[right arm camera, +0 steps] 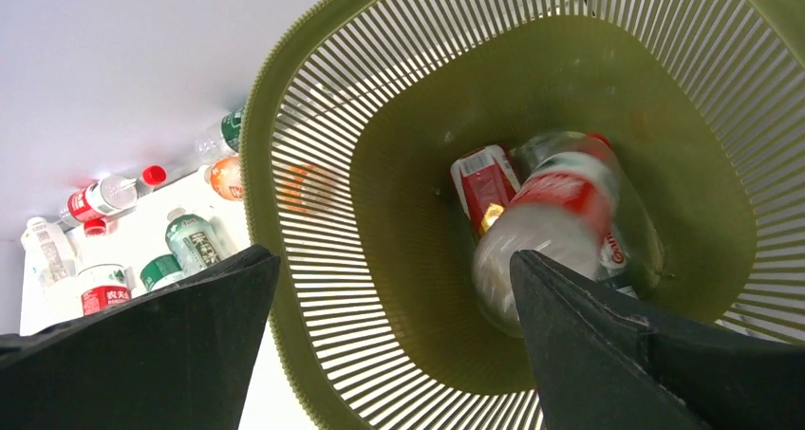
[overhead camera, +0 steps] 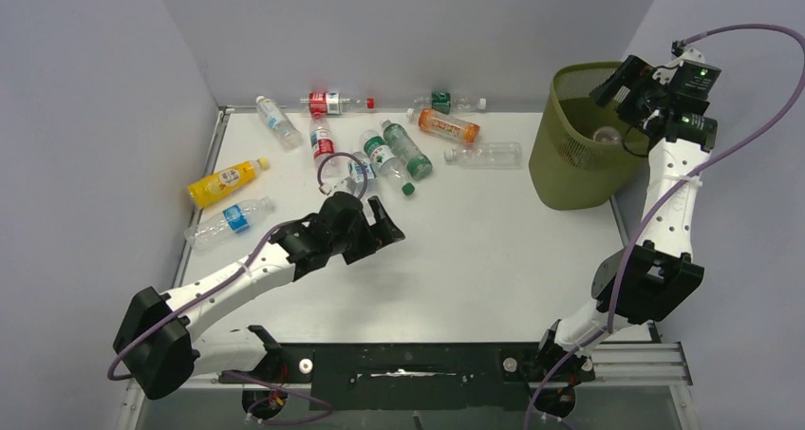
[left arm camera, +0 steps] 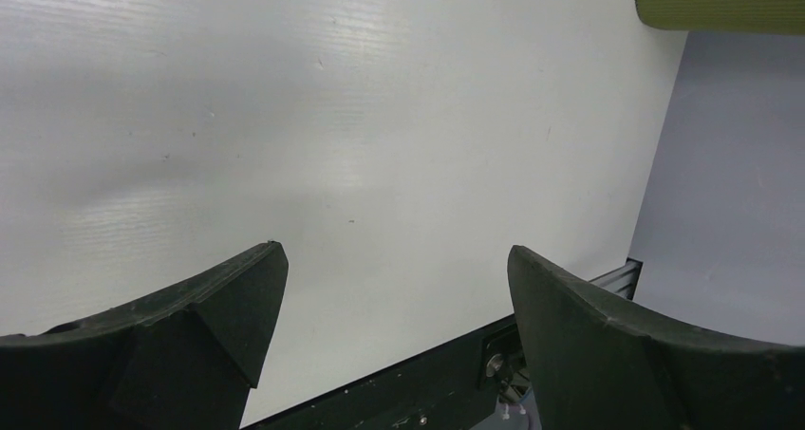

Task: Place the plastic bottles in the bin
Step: Place the plastic bottle in the trash bin, then pick up the plastic bottle at the center of the board.

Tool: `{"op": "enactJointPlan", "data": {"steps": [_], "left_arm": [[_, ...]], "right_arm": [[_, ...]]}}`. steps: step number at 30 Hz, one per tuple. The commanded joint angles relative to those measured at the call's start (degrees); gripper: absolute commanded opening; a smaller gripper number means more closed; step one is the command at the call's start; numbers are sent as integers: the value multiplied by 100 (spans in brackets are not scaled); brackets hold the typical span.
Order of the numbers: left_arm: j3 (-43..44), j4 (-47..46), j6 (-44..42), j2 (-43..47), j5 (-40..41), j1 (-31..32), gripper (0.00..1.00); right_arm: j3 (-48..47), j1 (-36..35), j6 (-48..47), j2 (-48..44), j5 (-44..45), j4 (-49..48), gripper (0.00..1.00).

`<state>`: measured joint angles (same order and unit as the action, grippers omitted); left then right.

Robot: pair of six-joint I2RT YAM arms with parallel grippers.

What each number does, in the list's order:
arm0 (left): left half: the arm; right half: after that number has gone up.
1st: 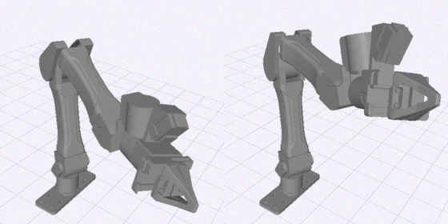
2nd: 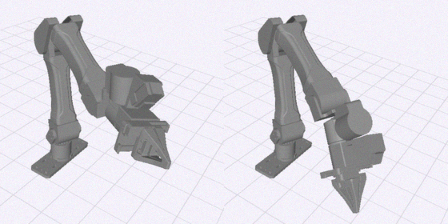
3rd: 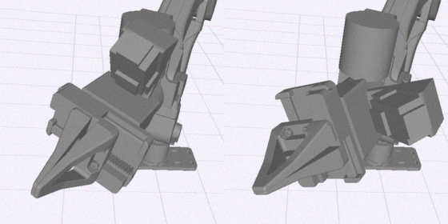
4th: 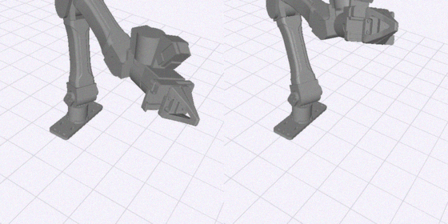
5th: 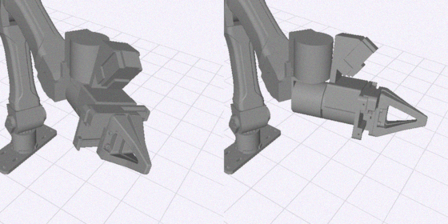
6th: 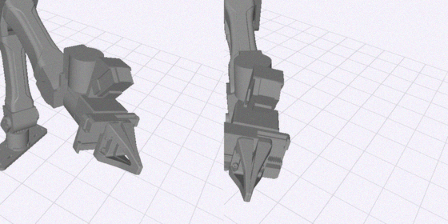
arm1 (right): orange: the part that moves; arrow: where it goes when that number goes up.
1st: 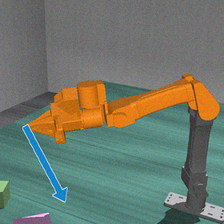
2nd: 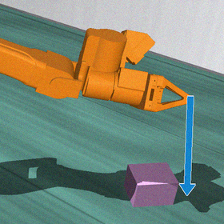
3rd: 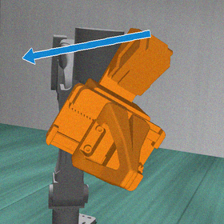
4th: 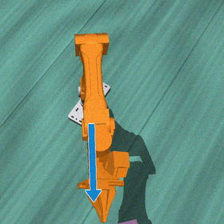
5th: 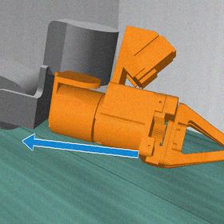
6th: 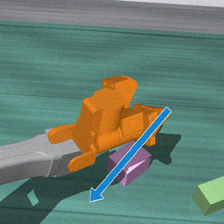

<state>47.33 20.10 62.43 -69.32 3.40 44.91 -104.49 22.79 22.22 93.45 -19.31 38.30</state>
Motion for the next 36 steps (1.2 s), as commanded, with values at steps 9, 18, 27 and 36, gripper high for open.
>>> {"op": "enactJointPlan", "data": {"steps": [9,18,27,36], "left_arm": [[699,-182,-972,-228,-674,-1426,88],[1719,82,-1712,-1047,-473,-2400,88],[2741,222,-2182,-2555,280,-2375,88],[3899,801,-2401,-3698,1098,-1936,87]], "right_arm": [[-204,-1135,-268,-1023,376,450,98],[1067,-3289,-13,-2173,739,413,99],[2838,-4461,424,-2981,988,96,98],[3499,-4578,427,-3210,1031,-6,98]]}}
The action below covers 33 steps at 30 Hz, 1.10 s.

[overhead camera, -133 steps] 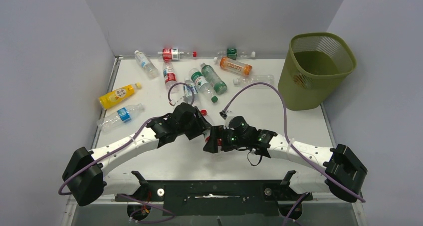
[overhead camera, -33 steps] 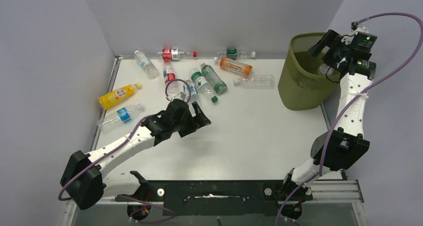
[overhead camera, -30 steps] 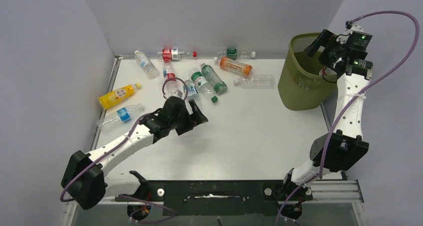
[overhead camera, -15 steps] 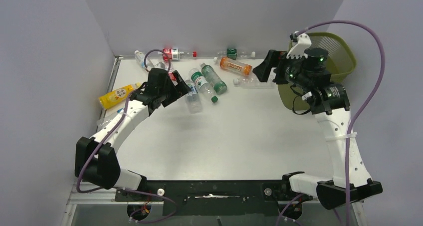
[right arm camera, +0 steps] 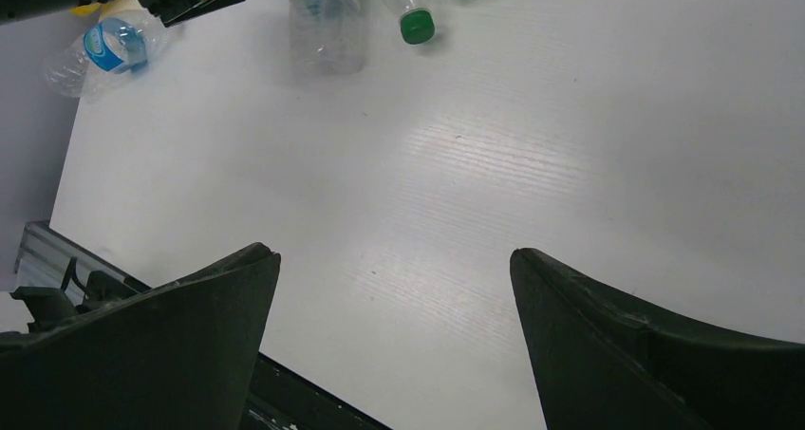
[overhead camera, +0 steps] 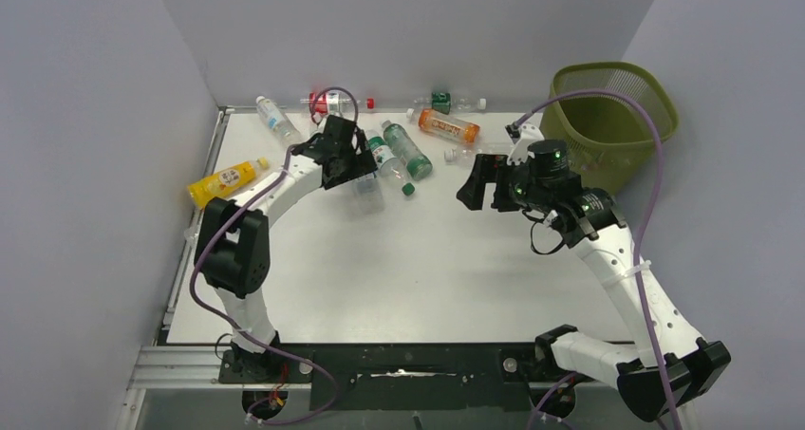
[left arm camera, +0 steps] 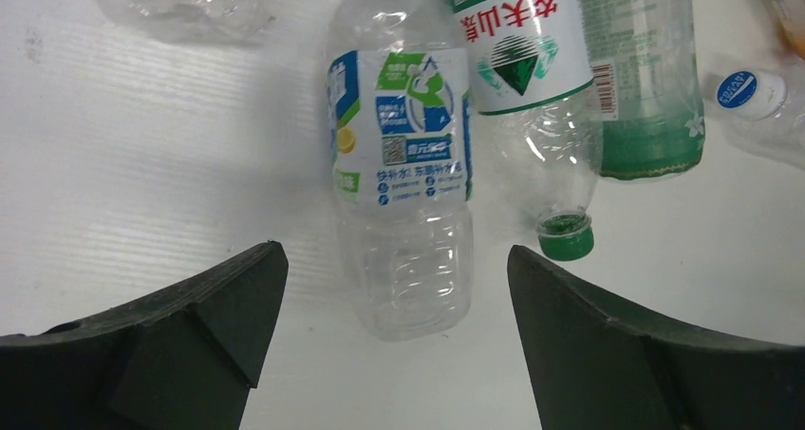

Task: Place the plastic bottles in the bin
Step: Pick up the plastic bottle at the center of the board.

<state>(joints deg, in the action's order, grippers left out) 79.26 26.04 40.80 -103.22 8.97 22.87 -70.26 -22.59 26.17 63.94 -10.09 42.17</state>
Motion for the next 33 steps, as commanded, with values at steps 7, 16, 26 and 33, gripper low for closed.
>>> {"op": "enactJointPlan", "data": {"steps": [7,16,26,33], "left_arm": [[1392,692,-327,-1070,1134,625,87],[1441,1057,-345,-1162,1534,659,87],[1897,1153,-475,-1615,1645,666,88],[1680,1037,-468,-1571,1635,681,75]], "right_arm": [[458,-92,85,-430,34,-509,98],[899,-131,180,-645,-15,-594,98],[1126,-132,261,-756,-59,-701,98],[1310,-132,309,-808,-94,-733,98]]}}
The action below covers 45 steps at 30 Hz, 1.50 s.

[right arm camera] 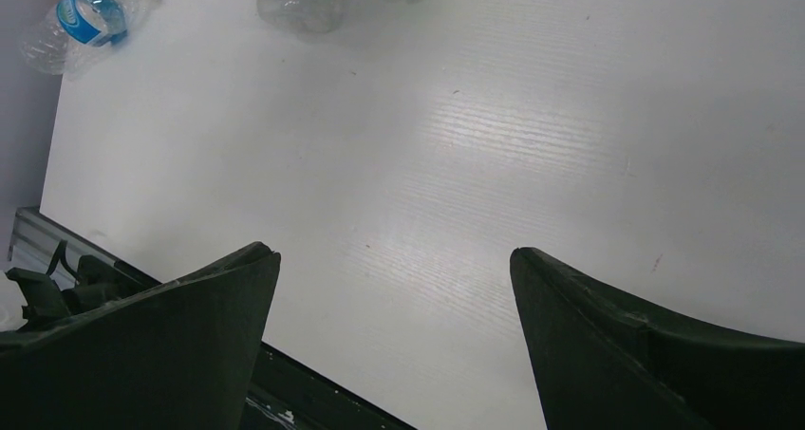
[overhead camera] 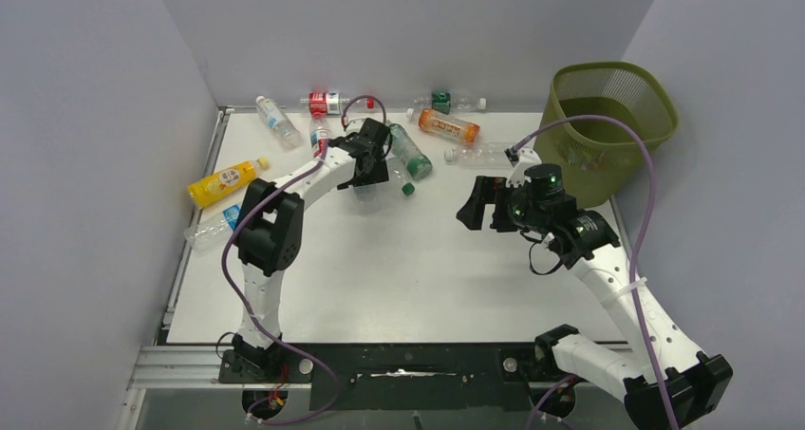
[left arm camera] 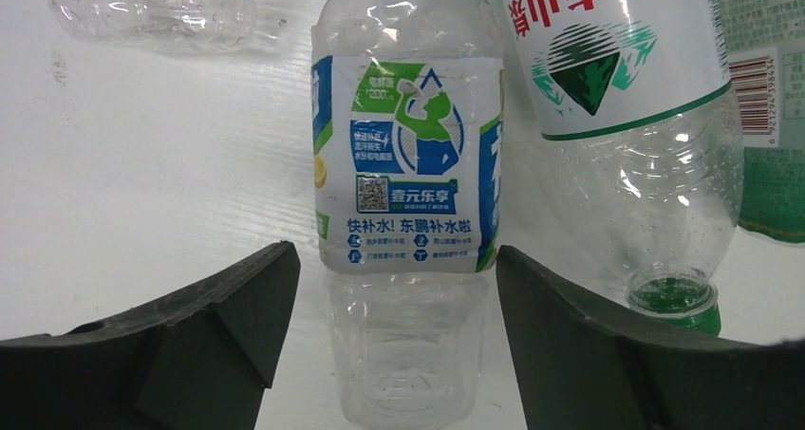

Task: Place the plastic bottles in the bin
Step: Pick up the plastic bottle at the center of the board.

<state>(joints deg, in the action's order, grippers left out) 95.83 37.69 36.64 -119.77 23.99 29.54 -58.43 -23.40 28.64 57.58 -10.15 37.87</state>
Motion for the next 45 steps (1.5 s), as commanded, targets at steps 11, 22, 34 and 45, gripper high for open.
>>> {"op": "enactJointPlan", "data": {"steps": [11,22,34,45], "left_arm": [[-696,-229,-1,673,-40,63,47],[-2047,-472,538,2538,-821,470,44],[-3203,-1255,1382,4055,-1825,814,44],[-4160,-2666,2304,4485,-2162,1344,44]], "right_arm": [[635,-90,253,-428,-109,-470,98],[816,-169,309,-398,-213,-641,98],[1013,-301,540,-313,-306,-961,97],[1488,-324,1397,-308,-1493,-2392,98]]}}
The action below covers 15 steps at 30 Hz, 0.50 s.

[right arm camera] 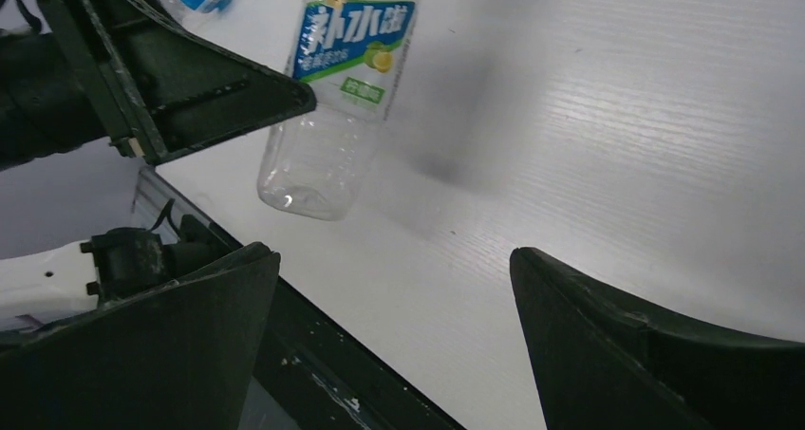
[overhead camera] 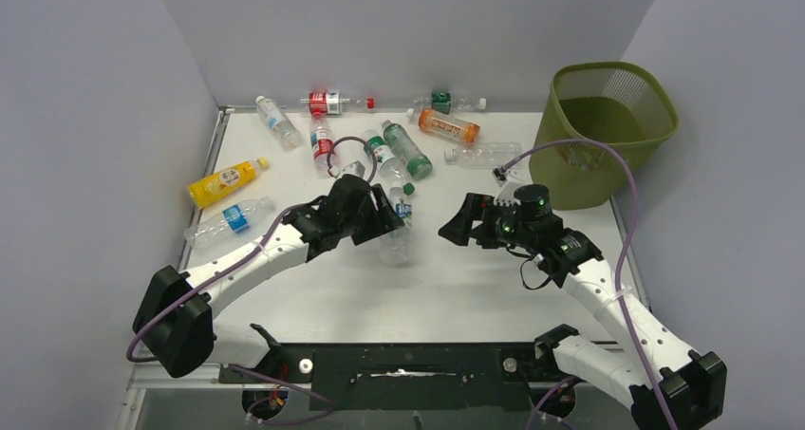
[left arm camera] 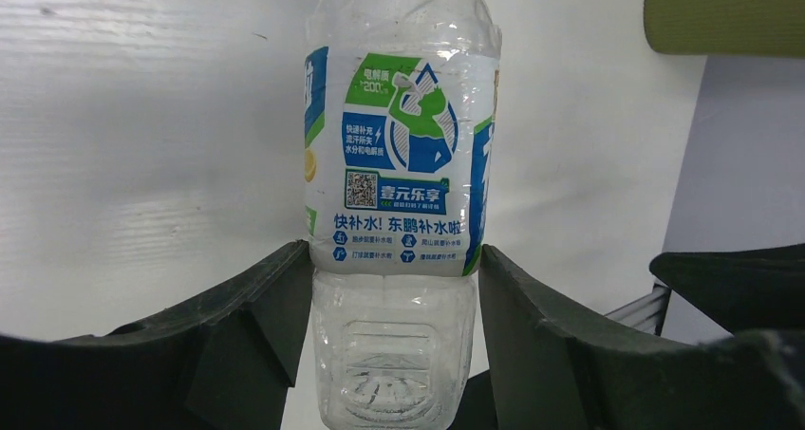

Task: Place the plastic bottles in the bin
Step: Pick up the plastic bottle at the center of the board.

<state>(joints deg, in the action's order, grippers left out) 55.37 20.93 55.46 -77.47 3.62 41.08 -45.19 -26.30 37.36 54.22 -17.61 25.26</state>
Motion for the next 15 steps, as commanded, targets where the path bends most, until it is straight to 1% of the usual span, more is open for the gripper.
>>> {"op": "enactJointPlan", "data": {"steps": [1,6,15], "left_arm": [[-200,-1118,494,284,-143,236,44],[-661,-1868,924,547,-163,392,44],[-276,-1588,1108,307,140,759,44]], "right_arm": [[242,-33,641,61,-867,-1315,98],[472,-37,948,128,-992,-1791,98],[393,-109,888,300,-697,-1639,98]]}}
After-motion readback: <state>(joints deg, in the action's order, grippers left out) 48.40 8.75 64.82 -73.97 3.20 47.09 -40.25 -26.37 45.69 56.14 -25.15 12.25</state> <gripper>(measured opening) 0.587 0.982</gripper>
